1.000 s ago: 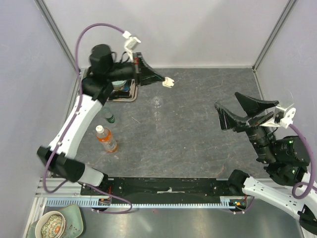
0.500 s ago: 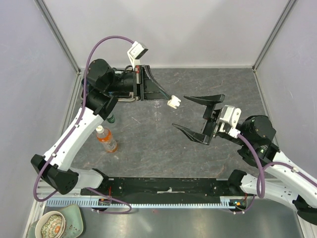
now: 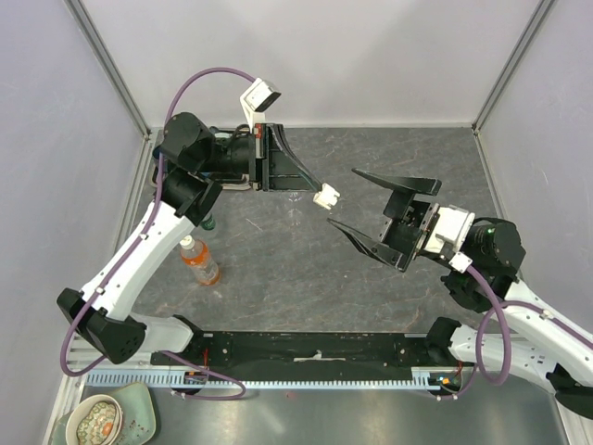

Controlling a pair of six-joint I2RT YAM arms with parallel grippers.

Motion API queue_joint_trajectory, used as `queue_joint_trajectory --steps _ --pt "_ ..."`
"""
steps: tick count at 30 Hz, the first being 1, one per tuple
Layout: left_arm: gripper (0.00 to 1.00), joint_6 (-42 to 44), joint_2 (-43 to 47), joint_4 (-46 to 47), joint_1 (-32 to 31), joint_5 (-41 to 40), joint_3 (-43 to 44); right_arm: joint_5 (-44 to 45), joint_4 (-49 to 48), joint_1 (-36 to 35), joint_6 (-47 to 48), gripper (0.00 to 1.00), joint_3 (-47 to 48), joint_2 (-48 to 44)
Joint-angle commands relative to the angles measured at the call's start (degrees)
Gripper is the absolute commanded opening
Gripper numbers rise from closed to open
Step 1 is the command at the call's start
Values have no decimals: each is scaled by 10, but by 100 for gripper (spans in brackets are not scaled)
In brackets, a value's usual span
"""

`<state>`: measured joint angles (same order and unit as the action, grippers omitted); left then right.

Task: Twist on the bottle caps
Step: Adjust the bottle cap at the center of the board.

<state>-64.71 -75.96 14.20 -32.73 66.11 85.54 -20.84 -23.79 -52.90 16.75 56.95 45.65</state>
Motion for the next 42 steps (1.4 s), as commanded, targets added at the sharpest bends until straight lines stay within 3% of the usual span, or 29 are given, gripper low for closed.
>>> queue_joint_trajectory --steps 1,10,24,42 --pt "2 -26 3 10 -16 10 30 11 -64 0 12 82 -14 16" --pt "2 -35 -10 1 -25 5 63 4 -94 -4 26 75 -20 31" --pt "2 -36 -9 10 -25 -3 43 13 -158 -9 -1 63 -34 38" --pt "2 -41 1 19 -22 -12 15 38 -160 -63 33 56 -24 54"
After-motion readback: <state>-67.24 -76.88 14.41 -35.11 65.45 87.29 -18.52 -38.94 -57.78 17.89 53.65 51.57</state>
